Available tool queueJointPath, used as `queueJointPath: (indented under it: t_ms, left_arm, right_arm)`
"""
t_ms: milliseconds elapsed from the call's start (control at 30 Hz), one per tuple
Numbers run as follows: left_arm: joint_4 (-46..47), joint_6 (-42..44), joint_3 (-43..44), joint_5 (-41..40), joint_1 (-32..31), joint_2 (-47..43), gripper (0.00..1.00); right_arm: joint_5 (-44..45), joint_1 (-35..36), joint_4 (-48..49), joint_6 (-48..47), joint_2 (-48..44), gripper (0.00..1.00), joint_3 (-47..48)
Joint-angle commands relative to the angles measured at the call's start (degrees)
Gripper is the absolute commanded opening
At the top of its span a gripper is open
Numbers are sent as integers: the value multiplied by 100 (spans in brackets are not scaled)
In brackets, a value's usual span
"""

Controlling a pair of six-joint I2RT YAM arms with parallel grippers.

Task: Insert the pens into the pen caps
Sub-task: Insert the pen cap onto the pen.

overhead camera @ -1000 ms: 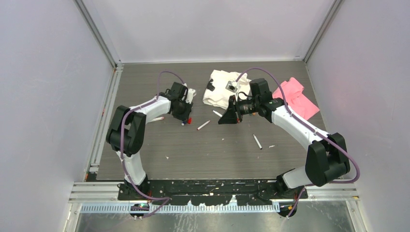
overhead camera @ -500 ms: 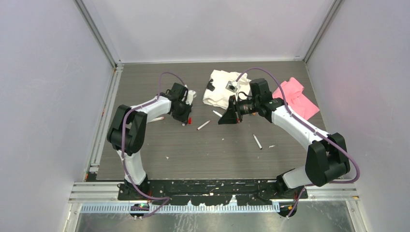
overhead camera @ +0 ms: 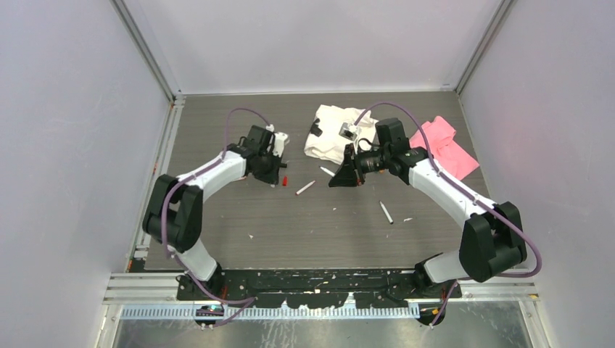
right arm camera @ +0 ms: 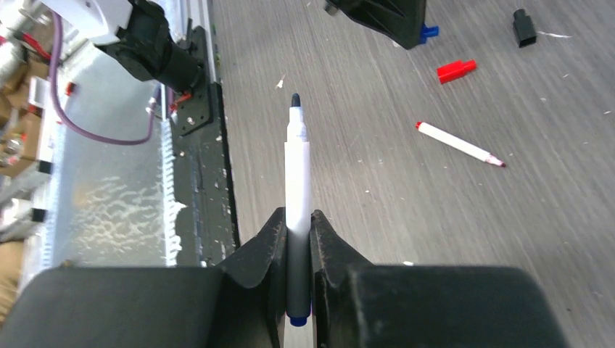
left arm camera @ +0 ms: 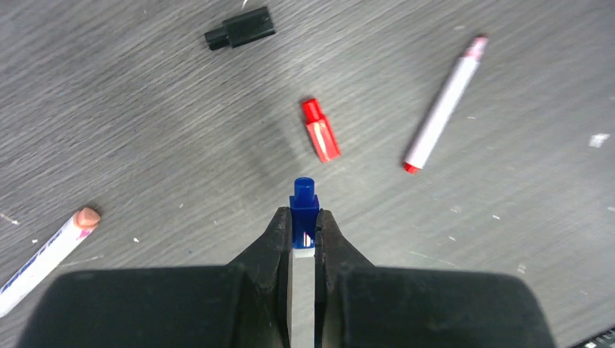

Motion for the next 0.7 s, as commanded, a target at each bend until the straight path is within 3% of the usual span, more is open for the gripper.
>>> queueJointPath:
  t_ms: [0, 200, 333, 433, 667]
  left_arm:
    - [488, -311, -286, 514, 24, -901, 1]
    - [1088, -750, -842, 2121, -13, -1520, 1]
    - [1419, -781, -1046, 3035, -157, -1610, 1]
    - [1630, -539, -1143, 3443, -327, -1550, 1]
    - [1351, 632, -982, 3928, -937, -1284, 1]
  right_arm:
    - [190, -18, -317, -902, -375, 1, 167]
    - [333, -19, -817, -2263, -505, 2, 70]
    - [387, -10, -1394, -3736, -720, 3, -97]
    - [658, -9, -1967, -4927, -818, 3, -144]
    - [1563, 277, -2432, -6588, -967, 2, -414]
